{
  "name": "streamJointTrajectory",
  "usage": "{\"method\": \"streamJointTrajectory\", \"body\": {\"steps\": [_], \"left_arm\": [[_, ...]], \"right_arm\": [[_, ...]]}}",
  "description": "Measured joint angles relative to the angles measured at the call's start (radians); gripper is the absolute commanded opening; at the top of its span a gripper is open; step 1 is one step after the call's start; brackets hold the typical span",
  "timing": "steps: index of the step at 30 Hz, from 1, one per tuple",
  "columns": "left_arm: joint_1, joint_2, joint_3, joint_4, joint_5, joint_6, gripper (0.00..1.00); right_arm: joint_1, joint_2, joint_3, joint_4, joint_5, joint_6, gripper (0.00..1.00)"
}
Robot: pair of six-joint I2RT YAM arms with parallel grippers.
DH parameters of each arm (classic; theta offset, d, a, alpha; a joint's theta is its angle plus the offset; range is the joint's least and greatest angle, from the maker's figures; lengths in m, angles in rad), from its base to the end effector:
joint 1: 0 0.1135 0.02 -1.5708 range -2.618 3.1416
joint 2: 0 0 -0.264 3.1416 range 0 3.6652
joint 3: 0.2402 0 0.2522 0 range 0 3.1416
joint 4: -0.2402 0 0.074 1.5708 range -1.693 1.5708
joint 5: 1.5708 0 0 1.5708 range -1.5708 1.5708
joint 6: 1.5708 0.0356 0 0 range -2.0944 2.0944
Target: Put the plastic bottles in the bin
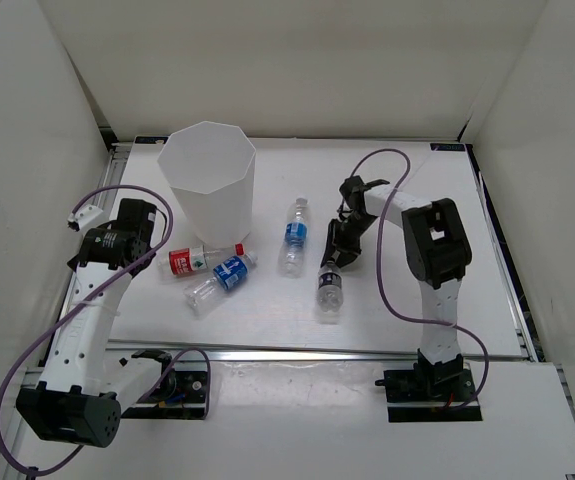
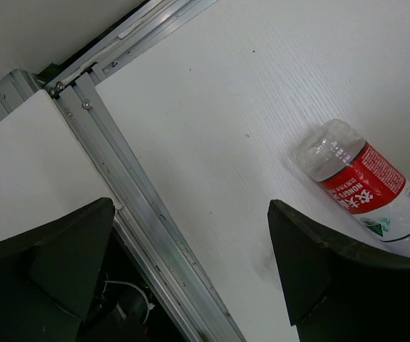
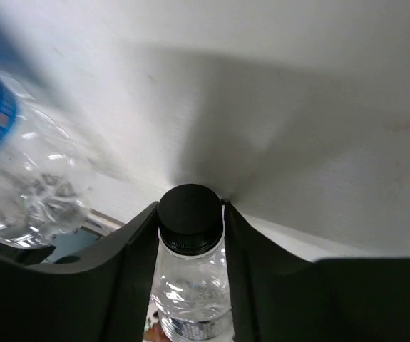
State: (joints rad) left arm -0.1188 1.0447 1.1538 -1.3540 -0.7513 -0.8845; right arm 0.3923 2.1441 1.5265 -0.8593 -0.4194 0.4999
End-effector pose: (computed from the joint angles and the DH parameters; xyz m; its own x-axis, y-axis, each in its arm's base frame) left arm 0.1582 0.0056 0.3334 -0.4952 -0.5102 -0.7031 -0.8103 0.5631 0.1621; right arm 0.3711 0.1692 0.1363 -0.9917 0.0635 0.1120 0.1036 0.9103 0.4007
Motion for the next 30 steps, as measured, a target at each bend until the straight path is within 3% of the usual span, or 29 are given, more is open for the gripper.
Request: {"method": "streamJointTrajectory", "body": {"steps": [4,9,11,14,18,22,24,26,28,30], "left_arm": [[-0.001,0.0,-0.002,0.0,0.0,0.0,1.0],[-0.013,-0.002,-0.003,0.0,0.001,-0.004,1.0],[-0.021,-0.007,-0.003,0.0,0.001,-0.006,1.0],[-0.029,-0.019,-0.003,0.0,0.001,-0.009,1.0],[-0.036,-0.04,-0.014,0.0,0.001,-0.019,1.0],[-0.037,-0.05,-0.031,0.0,0.002,-0.027,1.0],[-0.04,-0.051,-0.035,-0.001,0.005,-0.031,1.0],[-0.045,-0.053,-0.035,0.0,0.008,-0.033,1.0],[-0.049,-0.054,-0.035,0.0,0.009,-0.032,1.0],[-0.056,-0.054,-0.035,0.0,0.013,-0.029,1.0]], "right_arm": [[0.001,-0.042,-0.071,0.0,0.013,0.012,0.21],[0.006,-0.093,-0.12,-0.005,0.087,0.015,0.06],[0.009,-0.114,-0.121,-0.014,0.132,0.014,0.0],[0.01,-0.161,-0.097,-0.059,0.194,0.013,0.0],[0.01,-0.212,0.135,-0.183,0.243,0.013,0.0],[0.009,-0.161,0.694,-0.284,0.222,0.028,0.0],[0.008,-0.154,0.913,-0.249,0.183,0.06,0.0],[0.002,-0.236,0.916,-0.146,0.113,0.111,0.0],[0.0,-0.341,0.805,-0.071,0.043,0.172,0.0],[0.005,-0.357,0.806,-0.033,-0.018,0.225,0.0]]}}
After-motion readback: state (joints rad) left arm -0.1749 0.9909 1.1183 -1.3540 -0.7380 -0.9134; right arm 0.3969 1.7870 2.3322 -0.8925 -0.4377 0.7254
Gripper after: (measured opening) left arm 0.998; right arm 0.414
